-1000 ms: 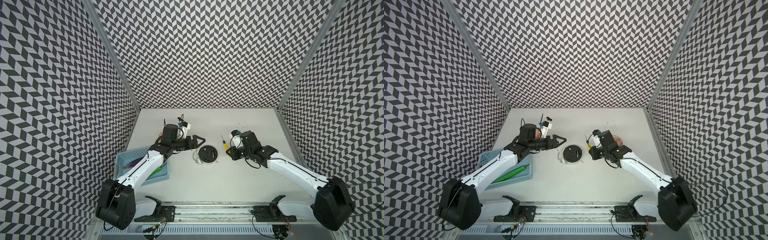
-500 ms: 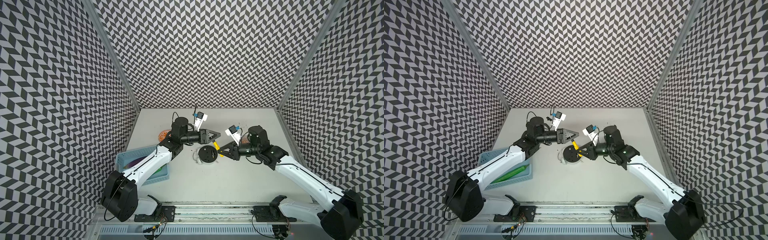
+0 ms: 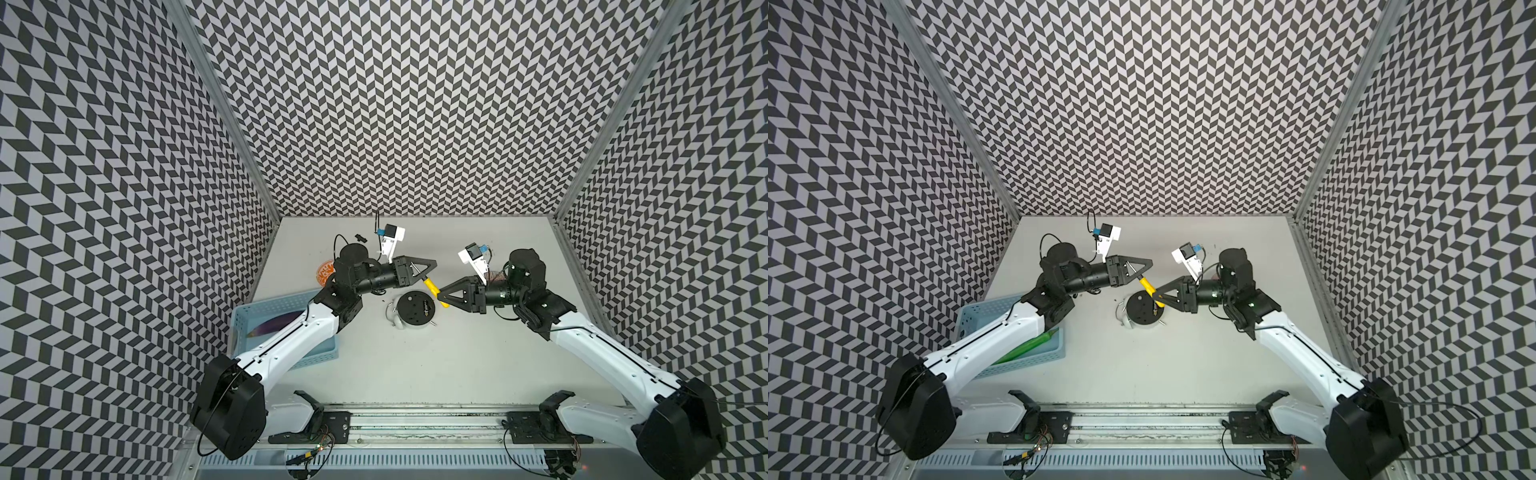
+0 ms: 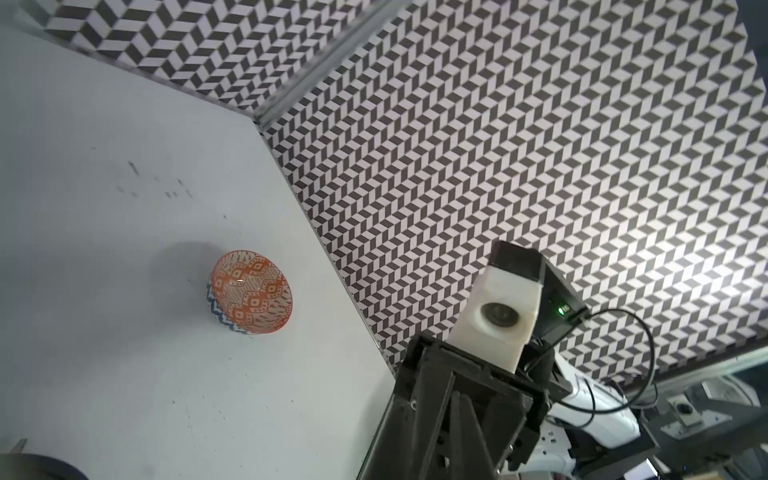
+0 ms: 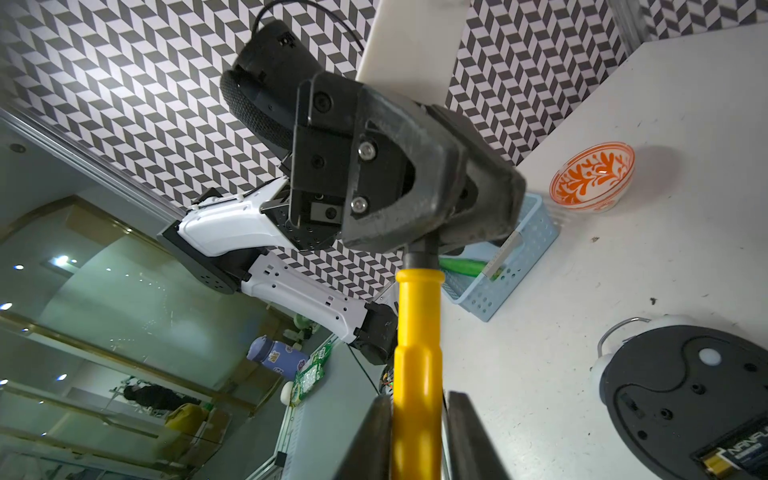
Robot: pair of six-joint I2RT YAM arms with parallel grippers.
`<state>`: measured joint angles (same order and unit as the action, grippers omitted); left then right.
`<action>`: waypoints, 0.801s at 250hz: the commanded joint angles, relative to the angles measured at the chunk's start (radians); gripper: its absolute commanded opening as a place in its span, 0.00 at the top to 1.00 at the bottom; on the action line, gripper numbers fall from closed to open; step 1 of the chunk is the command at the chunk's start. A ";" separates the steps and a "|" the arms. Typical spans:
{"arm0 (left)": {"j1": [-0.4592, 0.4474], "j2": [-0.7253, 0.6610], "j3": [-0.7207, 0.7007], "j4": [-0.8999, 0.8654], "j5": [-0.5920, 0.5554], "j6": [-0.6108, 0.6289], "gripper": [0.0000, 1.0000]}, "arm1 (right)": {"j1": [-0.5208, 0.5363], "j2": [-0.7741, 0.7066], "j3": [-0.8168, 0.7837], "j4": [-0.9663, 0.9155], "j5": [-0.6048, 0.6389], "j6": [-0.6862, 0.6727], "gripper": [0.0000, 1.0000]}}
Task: Remove the battery from the alarm
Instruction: Pick up the screwdriver from the center of the board.
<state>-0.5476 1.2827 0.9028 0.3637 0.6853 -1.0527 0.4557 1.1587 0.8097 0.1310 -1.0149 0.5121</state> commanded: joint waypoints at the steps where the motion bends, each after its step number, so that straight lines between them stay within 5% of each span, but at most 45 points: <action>1: 0.012 -0.041 -0.065 0.069 -0.148 -0.281 1.00 | -0.015 -0.059 -0.096 0.328 0.130 0.198 0.30; 23: 0.011 -0.046 -0.089 0.105 -0.188 -0.396 1.00 | 0.012 -0.055 -0.130 0.434 0.199 0.257 0.28; 81: -0.011 -0.035 -0.017 -0.005 -0.214 -0.408 1.00 | 0.125 -0.027 -0.110 0.386 0.446 0.103 0.29; 170: -0.038 -0.028 -0.037 0.005 -0.225 -0.432 1.00 | 0.144 0.051 -0.063 0.453 0.463 0.106 0.51; 200: -0.041 -0.024 -0.037 0.006 -0.224 -0.437 1.00 | 0.147 0.062 -0.069 0.464 0.459 0.118 0.74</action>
<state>-0.5766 1.2591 0.8570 0.3595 0.4603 -1.4826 0.5953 1.2053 0.7181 0.5331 -0.5743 0.6270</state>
